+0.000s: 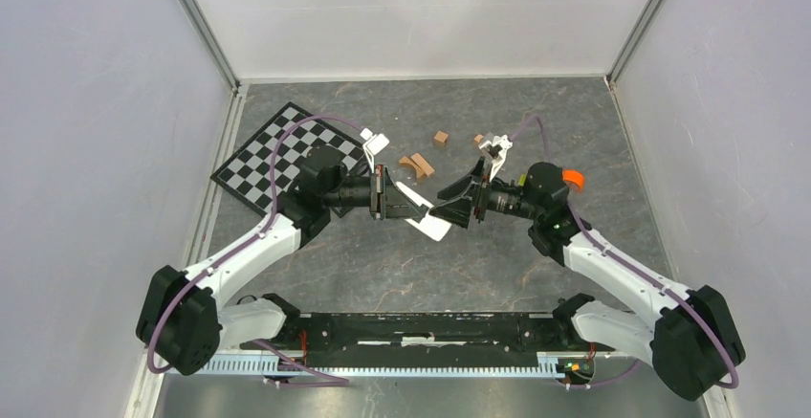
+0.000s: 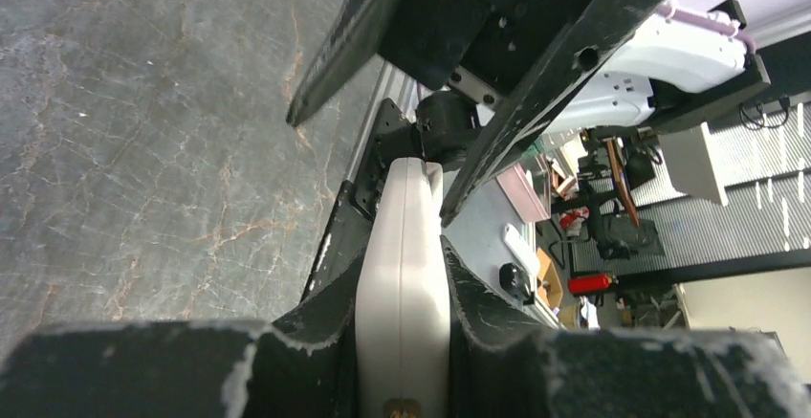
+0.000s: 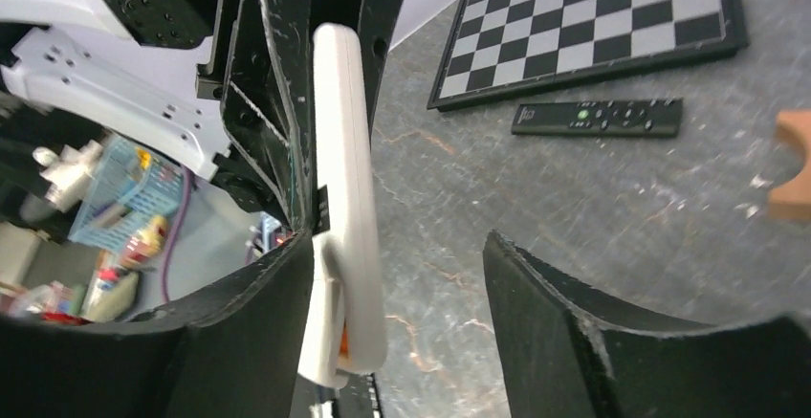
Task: Load the batteries into the remote control
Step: Load the battery cover into the remote control.
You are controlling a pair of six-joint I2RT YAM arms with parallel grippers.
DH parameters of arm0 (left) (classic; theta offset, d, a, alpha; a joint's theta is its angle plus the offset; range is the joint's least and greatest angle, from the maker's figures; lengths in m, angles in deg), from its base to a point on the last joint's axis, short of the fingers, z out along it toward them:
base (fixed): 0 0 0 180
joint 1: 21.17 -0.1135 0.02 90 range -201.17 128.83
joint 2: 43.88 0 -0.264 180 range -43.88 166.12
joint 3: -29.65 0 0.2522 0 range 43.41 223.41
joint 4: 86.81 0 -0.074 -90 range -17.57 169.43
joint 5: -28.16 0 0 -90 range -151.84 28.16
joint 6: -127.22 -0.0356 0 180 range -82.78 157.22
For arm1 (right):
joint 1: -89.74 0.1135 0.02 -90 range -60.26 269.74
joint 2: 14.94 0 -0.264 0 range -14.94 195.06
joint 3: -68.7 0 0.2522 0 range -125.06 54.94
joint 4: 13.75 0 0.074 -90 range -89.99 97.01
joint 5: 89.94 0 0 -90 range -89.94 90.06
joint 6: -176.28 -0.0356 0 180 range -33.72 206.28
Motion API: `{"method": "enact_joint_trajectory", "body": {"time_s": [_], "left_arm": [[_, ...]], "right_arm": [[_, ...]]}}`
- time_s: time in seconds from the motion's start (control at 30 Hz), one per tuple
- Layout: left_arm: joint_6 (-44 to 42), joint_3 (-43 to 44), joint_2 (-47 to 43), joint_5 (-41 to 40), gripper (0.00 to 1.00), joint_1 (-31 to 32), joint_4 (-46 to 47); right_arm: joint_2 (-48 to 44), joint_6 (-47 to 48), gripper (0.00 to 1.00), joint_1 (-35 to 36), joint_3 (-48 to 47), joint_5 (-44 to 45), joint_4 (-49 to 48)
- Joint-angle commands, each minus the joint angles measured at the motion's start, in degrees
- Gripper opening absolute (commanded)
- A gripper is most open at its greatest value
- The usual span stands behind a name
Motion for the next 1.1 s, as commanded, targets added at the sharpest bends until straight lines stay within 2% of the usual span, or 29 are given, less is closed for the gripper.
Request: {"method": "enact_joint_trajectory", "body": {"time_s": [0.0, 0.13, 0.33, 0.5, 0.67, 0.73, 0.83, 0.97, 1.07], "left_arm": [[-3.36, 2.12, -1.78, 2.62, 0.02, 0.33, -0.45], [-2.64, 2.12, -2.29, 1.92, 0.02, 0.33, -0.35], [4.56, 2.43, -0.28, 0.52, 0.02, 0.33, 0.57], [9.57, 0.72, 0.72, -0.16, 0.02, 0.26, 4.82], [13.35, 0.49, 1.02, -0.61, 0.02, 0.0, 7.22], [15.0, 0.37, 1.07, -0.45, 0.02, -0.1, 8.28], [17.22, 0.15, 0.96, -0.15, 0.02, -0.17, 10.49], [19.65, -0.25, 0.99, 0.71, 0.02, -0.2, 13.5], [20.13, -0.43, 0.93, 1.03, 0.02, -0.12, 14.14]], "right_arm": [[-0.5, 13.64, 0.71, -0.36, -6.63, -4.64, 9.43], [2.37, 13.87, 0.72, -0.24, -9.29, -6.75, 10.13], [1.46, 4.08, 0.76, -0.33, -4.82, -6.93, 0.19], [-2.9, -1.38, 0.86, -0.33, -0.46, 0.17, -2.66], [-6.25, -7.05, 0.87, -0.33, 4.75, 3.56, -6.88], [-7.39, -9.31, 0.85, -0.33, 6.75, 5.08, -8.75], [-8.7, -12.47, 0.77, -0.4, 9.41, 6.81, -12.76], [-8.13, -16.15, 0.57, -0.42, 11.4, 8.26, -17.69], [-6.61, -18.37, 0.47, -0.44, 12.27, 7.97, -21.2]]}}
